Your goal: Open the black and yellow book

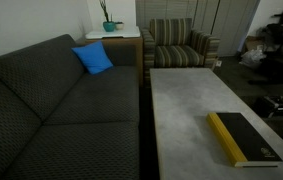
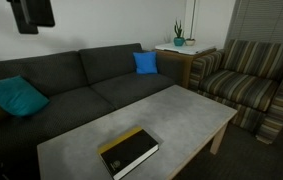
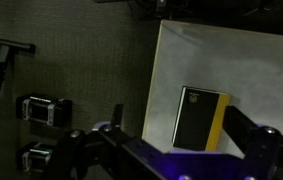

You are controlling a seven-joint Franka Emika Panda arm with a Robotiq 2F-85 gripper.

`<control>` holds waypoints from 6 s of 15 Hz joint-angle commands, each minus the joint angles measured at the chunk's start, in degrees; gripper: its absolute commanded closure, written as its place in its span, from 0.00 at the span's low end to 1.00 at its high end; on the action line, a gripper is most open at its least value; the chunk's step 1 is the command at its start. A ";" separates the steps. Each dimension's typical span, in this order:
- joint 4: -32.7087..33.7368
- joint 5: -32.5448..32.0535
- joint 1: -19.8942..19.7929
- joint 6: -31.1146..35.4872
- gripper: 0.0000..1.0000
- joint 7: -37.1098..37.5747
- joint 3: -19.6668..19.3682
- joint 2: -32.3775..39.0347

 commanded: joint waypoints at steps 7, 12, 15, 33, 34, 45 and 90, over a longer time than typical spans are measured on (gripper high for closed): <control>-2.24 -1.13 -1.26 13.46 0.00 3.63 1.60 2.90; -2.73 3.49 -0.63 31.41 0.00 1.64 -0.80 11.82; 0.93 12.00 1.77 34.03 0.00 -3.73 -2.62 20.86; 15.51 23.57 -3.60 44.02 0.00 -24.62 3.24 43.64; 18.00 24.77 -6.09 44.48 0.00 -27.34 5.92 46.73; 22.34 20.24 -10.81 42.82 0.00 -25.63 11.25 51.50; 96.36 9.46 0.85 15.87 0.00 -12.01 5.27 113.65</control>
